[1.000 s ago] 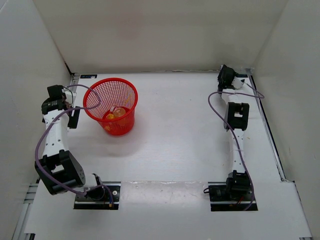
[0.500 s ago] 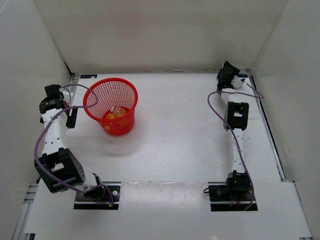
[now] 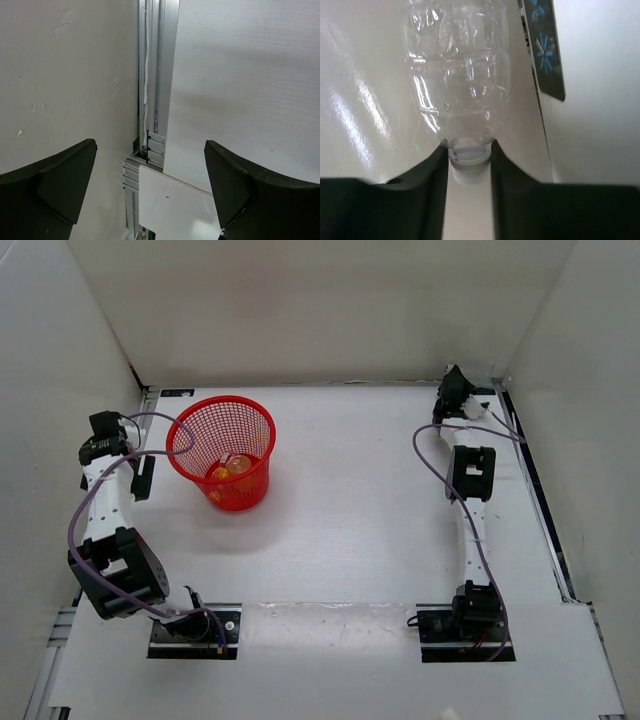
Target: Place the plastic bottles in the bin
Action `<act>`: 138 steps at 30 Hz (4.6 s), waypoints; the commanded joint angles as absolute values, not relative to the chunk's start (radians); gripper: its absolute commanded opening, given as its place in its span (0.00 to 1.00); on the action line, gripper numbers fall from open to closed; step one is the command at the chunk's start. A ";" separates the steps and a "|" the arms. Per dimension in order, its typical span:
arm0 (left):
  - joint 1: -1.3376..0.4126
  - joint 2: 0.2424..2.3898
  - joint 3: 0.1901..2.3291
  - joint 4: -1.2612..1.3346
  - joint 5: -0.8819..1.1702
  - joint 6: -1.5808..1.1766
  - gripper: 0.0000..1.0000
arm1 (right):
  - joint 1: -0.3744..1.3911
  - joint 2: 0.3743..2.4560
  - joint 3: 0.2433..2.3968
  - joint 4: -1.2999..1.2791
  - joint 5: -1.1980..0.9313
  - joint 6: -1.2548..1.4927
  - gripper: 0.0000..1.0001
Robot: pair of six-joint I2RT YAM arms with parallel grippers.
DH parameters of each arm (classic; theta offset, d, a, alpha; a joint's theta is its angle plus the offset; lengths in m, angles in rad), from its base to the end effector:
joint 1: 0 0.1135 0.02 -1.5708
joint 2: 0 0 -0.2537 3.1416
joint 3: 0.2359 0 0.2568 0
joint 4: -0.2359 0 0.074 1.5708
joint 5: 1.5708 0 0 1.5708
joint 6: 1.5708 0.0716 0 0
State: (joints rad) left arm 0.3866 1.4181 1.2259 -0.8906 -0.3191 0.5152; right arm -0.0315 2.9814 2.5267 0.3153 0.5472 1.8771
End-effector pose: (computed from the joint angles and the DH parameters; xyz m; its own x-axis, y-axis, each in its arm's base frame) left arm 0.2736 0.1356 0.2501 -0.9554 0.1162 -0.2715 -0.0270 0.8811 0.4721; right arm 0.6535 -0.0579 0.0794 0.5585 0.7970 0.2297 -0.0310 -0.2567 0.9660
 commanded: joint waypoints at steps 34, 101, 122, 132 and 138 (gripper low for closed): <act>0.417 1.379 1.233 -0.890 -0.279 0.486 1.00 | -0.164 2.680 2.292 -0.078 0.394 1.687 1.00; 0.417 1.402 1.258 -0.919 -0.341 0.514 1.00 | -0.150 2.703 2.404 0.065 0.043 0.930 0.00; 0.417 1.384 1.220 -0.900 -0.322 0.523 1.00 | -0.097 2.542 2.198 -0.008 -0.031 1.060 1.00; 0.426 1.374 1.201 -0.891 -0.313 0.523 1.00 | -0.141 2.782 2.405 0.023 0.058 1.394 1.00; 0.426 1.393 1.210 -0.891 -0.322 0.532 1.00 | -0.109 2.896 2.485 0.083 0.173 1.632 1.00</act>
